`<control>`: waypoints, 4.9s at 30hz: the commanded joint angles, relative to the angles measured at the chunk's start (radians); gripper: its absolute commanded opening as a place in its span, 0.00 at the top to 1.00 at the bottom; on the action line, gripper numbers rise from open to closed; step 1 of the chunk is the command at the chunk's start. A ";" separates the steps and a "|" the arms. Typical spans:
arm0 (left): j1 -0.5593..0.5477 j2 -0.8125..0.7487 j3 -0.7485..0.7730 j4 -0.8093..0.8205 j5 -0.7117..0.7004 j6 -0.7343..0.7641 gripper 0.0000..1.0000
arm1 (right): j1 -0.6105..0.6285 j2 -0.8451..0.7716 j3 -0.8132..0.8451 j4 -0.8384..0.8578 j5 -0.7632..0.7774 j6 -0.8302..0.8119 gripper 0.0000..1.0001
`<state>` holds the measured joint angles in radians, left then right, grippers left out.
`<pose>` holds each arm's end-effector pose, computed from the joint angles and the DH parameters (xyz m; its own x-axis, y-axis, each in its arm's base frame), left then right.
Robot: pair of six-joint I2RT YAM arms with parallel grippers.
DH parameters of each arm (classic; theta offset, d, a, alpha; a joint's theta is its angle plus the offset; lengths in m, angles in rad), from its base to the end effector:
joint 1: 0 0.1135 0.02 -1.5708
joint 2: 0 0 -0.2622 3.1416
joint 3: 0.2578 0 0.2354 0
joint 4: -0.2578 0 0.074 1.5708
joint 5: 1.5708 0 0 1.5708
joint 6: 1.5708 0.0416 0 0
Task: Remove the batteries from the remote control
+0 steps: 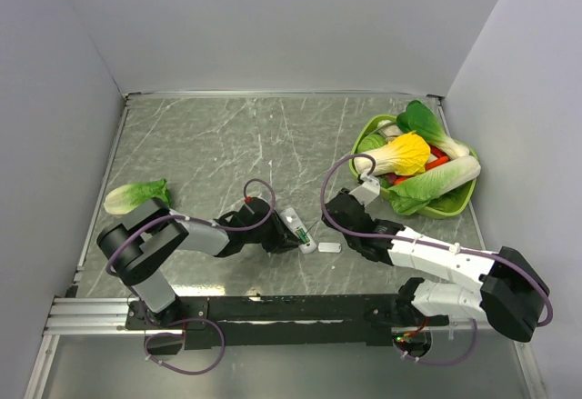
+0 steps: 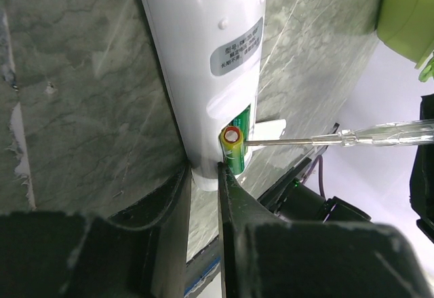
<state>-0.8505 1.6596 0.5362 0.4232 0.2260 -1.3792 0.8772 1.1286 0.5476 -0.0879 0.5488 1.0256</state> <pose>0.1799 -0.2192 0.1216 -0.9110 -0.4124 -0.0039 -0.2562 0.5733 -0.7782 0.1554 0.1529 0.2078 -0.5428 0.4881 -0.6834 0.1345 0.8538 0.5030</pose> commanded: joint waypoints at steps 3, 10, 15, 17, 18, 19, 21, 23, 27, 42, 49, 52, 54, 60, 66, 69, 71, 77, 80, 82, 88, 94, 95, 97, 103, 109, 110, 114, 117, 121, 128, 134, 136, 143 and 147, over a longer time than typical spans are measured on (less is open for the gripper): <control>-0.056 0.054 0.024 -0.233 -0.066 0.063 0.99 | 0.016 -0.001 -0.038 -0.093 -0.168 -0.091 1.00; -0.050 -0.043 0.082 -0.381 -0.115 0.117 0.93 | 0.009 -0.009 -0.029 -0.095 -0.176 -0.116 1.00; -0.048 -0.138 0.088 -0.449 -0.135 0.124 0.73 | 0.005 -0.007 -0.032 -0.085 -0.170 -0.119 1.00; -0.048 -0.175 0.087 -0.475 -0.146 0.126 0.69 | 0.003 -0.003 -0.029 -0.081 -0.171 -0.125 1.00; -0.048 -0.185 0.088 -0.485 -0.151 0.126 0.68 | 0.002 0.003 -0.028 -0.081 -0.171 -0.125 1.00; -0.048 -0.207 0.096 -0.495 -0.155 0.129 0.66 | 0.002 0.005 -0.026 -0.081 -0.171 -0.130 1.00; -0.045 -0.227 0.105 -0.540 -0.188 0.137 0.63 | 0.000 0.003 -0.025 -0.079 -0.174 -0.130 1.00; -0.041 -0.251 0.120 -0.566 -0.212 0.155 0.61 | 0.002 0.000 -0.023 -0.078 -0.178 -0.131 1.00; -0.016 -0.276 0.134 -0.564 -0.211 0.180 0.58 | 0.002 -0.024 -0.008 -0.085 -0.185 -0.139 1.00; -0.002 -0.273 0.125 -0.531 -0.183 0.190 0.56 | 0.002 -0.062 0.043 -0.107 -0.219 -0.157 1.00; -0.002 -0.254 0.122 -0.515 -0.169 0.190 0.57 | 0.003 -0.061 0.052 -0.111 -0.224 -0.160 1.00; -0.004 -0.251 0.120 -0.514 -0.168 0.189 0.57 | 0.002 -0.062 0.057 -0.111 -0.225 -0.163 1.00; -0.002 -0.250 0.116 -0.508 -0.166 0.186 0.57 | 0.003 -0.062 0.061 -0.113 -0.225 -0.165 1.00; -0.002 -0.227 0.117 -0.495 -0.151 0.187 0.58 | 0.003 -0.066 0.068 -0.116 -0.230 -0.168 1.00; -0.002 -0.213 0.122 -0.486 -0.146 0.189 0.59 | 0.005 -0.079 0.066 -0.124 -0.225 -0.171 1.00; -0.002 -0.213 0.122 -0.486 -0.148 0.187 0.60 | 0.005 -0.087 0.066 -0.125 -0.225 -0.174 1.00; -0.002 -0.213 0.125 -0.488 -0.146 0.187 0.60 | 0.005 -0.092 0.066 -0.125 -0.227 -0.176 1.00; -0.002 -0.222 0.125 -0.505 -0.157 0.192 0.60 | 0.003 -0.096 0.069 -0.124 -0.222 -0.182 1.00; -0.002 -0.224 0.127 -0.505 -0.157 0.190 0.60 | 0.005 -0.099 0.060 -0.104 -0.240 -0.185 1.00; -0.002 -0.222 0.127 -0.505 -0.155 0.190 0.60 | 0.005 -0.104 0.054 -0.092 -0.248 -0.183 1.00; -0.002 -0.219 0.122 -0.500 -0.154 0.192 0.60 | -0.006 -0.096 0.026 -0.061 -0.260 -0.180 1.00; -0.002 -0.218 0.119 -0.495 -0.149 0.192 0.60 | -0.056 -0.099 -0.018 -0.007 -0.303 -0.179 1.00; -0.002 -0.218 0.117 -0.495 -0.151 0.193 0.60 | -0.063 -0.099 -0.018 -0.007 -0.305 -0.182 1.00; -0.002 -0.218 0.119 -0.498 -0.151 0.192 0.60 | -0.086 -0.092 -0.017 -0.001 -0.319 -0.199 1.00; -0.002 -0.212 0.136 -0.517 -0.154 0.201 0.60 | -0.165 -0.064 -0.031 0.056 -0.426 -0.219 1.00; -0.002 -0.189 0.157 -0.532 -0.169 0.213 0.60 | -0.169 -0.096 -0.031 0.065 -0.466 -0.240 1.00; -0.001 -0.179 0.162 -0.537 -0.174 0.218 0.60 | -0.169 -0.105 -0.026 0.057 -0.464 -0.243 1.00; 0.005 -0.130 0.194 -0.564 -0.174 0.235 0.61 | -0.167 -0.154 -0.005 0.014 -0.469 -0.259 1.00; 0.007 -0.109 0.194 -0.538 -0.162 0.232 0.61 | -0.167 -0.162 0.012 -0.004 -0.464 -0.265 1.00; 0.007 -0.086 0.195 -0.524 -0.152 0.229 0.62 | -0.167 -0.158 0.011 -0.006 -0.464 -0.265 1.00; 0.007 -0.106 0.182 -0.543 -0.183 0.226 0.61 | -0.167 -0.161 -0.006 0.001 -0.461 -0.257 1.00; 0.008 -0.104 0.166 -0.540 -0.183 0.221 0.62 | -0.167 -0.191 0.006 -0.021 -0.452 -0.271 1.00; 0.008 -0.115 0.157 -0.535 -0.185 0.220 0.62 | -0.167 -0.208 0.011 -0.039 -0.440 -0.288 1.00; 0.021 -0.170 0.174 -0.570 -0.208 0.235 0.60 | -0.169 -0.263 0.038 -0.023 -0.478 -0.447 1.00; 0.044 -0.185 0.214 -0.587 -0.188 0.262 0.59 | -0.167 -0.259 0.054 0.016 -0.517 -0.588 1.00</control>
<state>-0.8303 1.5139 0.7090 -0.1318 0.0490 -1.1561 0.7086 0.8833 0.5446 -0.1272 0.0689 0.6029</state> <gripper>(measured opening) 0.406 0.223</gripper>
